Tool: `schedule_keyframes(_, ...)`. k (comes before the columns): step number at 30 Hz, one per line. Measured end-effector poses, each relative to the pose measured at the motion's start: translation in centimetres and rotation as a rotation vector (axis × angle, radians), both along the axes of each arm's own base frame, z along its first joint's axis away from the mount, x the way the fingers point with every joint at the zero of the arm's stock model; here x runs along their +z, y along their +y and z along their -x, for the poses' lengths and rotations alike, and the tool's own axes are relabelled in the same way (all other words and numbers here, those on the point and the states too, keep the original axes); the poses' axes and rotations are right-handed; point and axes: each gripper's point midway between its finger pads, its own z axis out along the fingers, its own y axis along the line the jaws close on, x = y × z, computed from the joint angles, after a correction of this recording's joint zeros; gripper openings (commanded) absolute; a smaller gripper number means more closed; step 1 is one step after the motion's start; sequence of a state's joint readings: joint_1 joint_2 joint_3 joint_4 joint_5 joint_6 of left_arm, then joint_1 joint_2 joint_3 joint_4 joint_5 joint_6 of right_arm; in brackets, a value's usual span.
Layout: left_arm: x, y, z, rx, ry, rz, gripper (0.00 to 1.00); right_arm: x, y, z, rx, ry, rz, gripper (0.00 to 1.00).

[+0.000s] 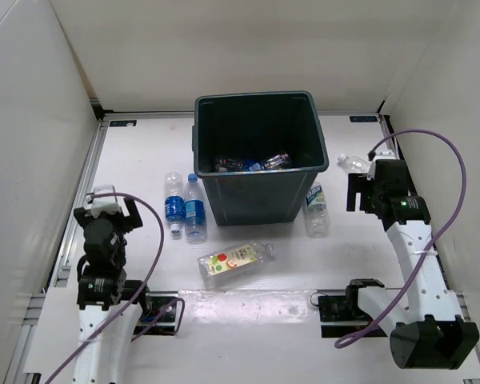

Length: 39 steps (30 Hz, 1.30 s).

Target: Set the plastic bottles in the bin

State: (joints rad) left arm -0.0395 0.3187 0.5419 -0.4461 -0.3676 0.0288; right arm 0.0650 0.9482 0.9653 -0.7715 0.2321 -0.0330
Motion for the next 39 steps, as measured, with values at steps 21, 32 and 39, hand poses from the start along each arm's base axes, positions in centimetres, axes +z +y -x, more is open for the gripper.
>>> schedule_keyframes(21, -6.4, -3.6, 0.7, -0.207, 0.175, 0.044, 1.00, -5.4, -0.3, -2.9, 0.241, 0.252, -0.276, 0.90)
schedule_keyframes(32, -7.5, -3.9, 0.2, -0.213, 0.265, 0.066, 1.00, -8.7, -1.4, -7.1, 0.180, 0.465, -0.633, 0.90)
schedule_keyframes(39, -6.2, -3.4, 0.6, -0.187, 0.202, 0.055, 1.00, -2.4, -3.2, -12.6, 0.264, 0.275, -0.519, 0.90)
